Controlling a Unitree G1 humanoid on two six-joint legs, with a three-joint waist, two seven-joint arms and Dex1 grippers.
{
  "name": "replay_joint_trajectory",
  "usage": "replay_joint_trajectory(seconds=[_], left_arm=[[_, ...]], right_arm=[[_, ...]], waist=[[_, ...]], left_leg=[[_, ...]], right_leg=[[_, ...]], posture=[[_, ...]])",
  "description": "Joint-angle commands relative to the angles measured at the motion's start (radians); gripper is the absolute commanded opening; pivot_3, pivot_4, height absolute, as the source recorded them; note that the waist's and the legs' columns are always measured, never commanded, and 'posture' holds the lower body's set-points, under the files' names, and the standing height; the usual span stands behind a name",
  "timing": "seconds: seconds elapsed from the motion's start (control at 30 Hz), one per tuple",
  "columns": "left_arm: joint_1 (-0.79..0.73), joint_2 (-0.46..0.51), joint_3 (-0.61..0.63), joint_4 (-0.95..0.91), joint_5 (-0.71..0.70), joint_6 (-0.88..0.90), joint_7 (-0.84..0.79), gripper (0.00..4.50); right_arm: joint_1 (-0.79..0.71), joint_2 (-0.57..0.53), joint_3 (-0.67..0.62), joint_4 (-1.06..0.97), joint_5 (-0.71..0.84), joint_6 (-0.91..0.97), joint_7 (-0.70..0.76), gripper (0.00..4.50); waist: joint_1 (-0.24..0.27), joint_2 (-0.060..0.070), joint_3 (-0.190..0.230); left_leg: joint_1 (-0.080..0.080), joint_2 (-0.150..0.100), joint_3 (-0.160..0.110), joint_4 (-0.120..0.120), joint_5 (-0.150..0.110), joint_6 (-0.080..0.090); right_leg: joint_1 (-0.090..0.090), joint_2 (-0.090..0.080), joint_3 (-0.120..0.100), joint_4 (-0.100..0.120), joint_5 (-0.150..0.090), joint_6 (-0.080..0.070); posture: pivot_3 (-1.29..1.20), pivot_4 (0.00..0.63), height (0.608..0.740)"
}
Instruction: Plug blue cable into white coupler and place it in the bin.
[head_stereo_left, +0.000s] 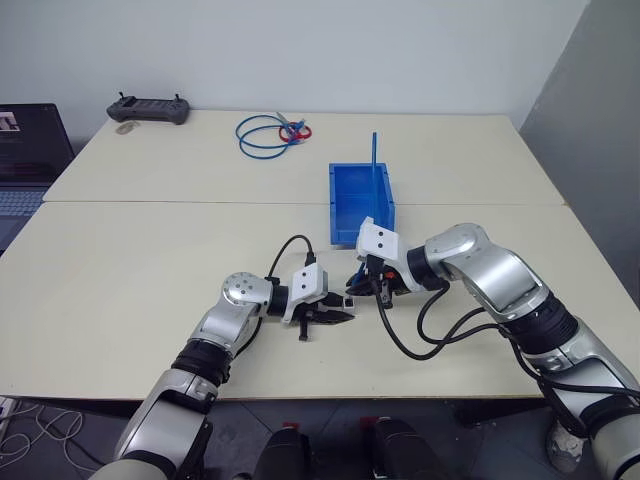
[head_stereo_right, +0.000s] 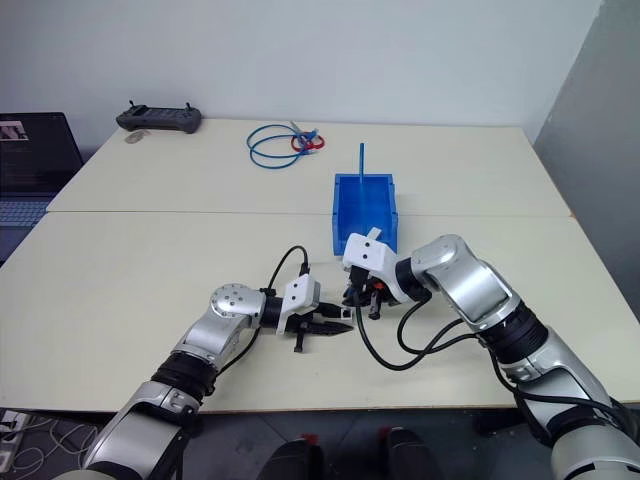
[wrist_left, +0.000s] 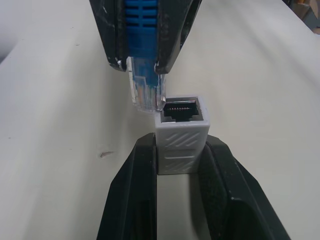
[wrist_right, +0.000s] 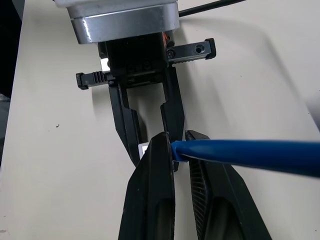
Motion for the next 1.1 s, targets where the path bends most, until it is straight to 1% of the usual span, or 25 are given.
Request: replay_joint_trajectory(seconds=[0.03,0.2,0.47,0.7,0.87,1.1], left_arm=[[0.015,0.025,-0.008,0.005,0.023,0.015,-0.007,0.80],[0.017,0.025,-0.008,0.004,0.025,0.017,-0.008,0.80],[0.042,0.023,-0.003,-0.016,0.023,0.031,0.012,0.80],[0.076,0.008,0.026,-0.050,-0.009,0.098,0.060,0.80],[0.076,0.004,0.025,-0.067,-0.013,0.117,0.074,0.80],[0.076,0.019,0.019,-0.086,-0.016,0.122,0.051,0.80]], right_arm=[[0.016,-0.004,0.009,-0.051,0.017,0.022,0.019,0.15],[0.014,0.001,0.003,-0.064,0.020,0.035,0.012,0.15],[-0.036,-0.009,-0.041,-0.103,0.036,0.075,0.010,0.15],[-0.012,-0.010,-0.045,-0.171,0.065,0.123,-0.019,0.15],[0.015,-0.013,-0.031,-0.162,0.058,0.102,-0.036,0.15],[0.007,-0.017,-0.020,-0.084,0.025,0.033,-0.033,0.15]], waist=[[0.000,0.000,0.000],[0.000,0.000,0.000],[0.000,0.000,0.000],[-0.001,0.000,0.000],[0.000,0.000,0.000],[0.000,0.000,0.000]], left_leg=[[0.000,0.000,0.000,0.000,0.000,0.000],[0.000,0.000,0.000,0.000,0.000,0.000],[0.000,0.000,0.000,0.000,0.000,0.000],[0.000,0.001,0.000,0.000,0.000,0.000],[0.001,0.001,0.000,0.000,0.000,0.000],[0.001,0.000,0.000,0.000,0.000,0.000]], right_leg=[[0.000,0.000,0.000,0.000,0.000,0.000],[0.000,0.000,0.000,0.000,0.000,0.000],[0.000,0.000,0.000,0.000,0.000,0.000],[0.000,0.000,0.000,0.000,0.000,0.001],[0.000,0.000,0.000,0.000,-0.001,0.002],[0.000,0.000,0.000,0.000,-0.001,0.001]], posture=[[0.00,0.150,0.740],[0.00,0.150,0.740],[0.00,0.150,0.740],[0.00,0.150,0.740],[0.00,0.150,0.740],[0.00,0.150,0.740]])
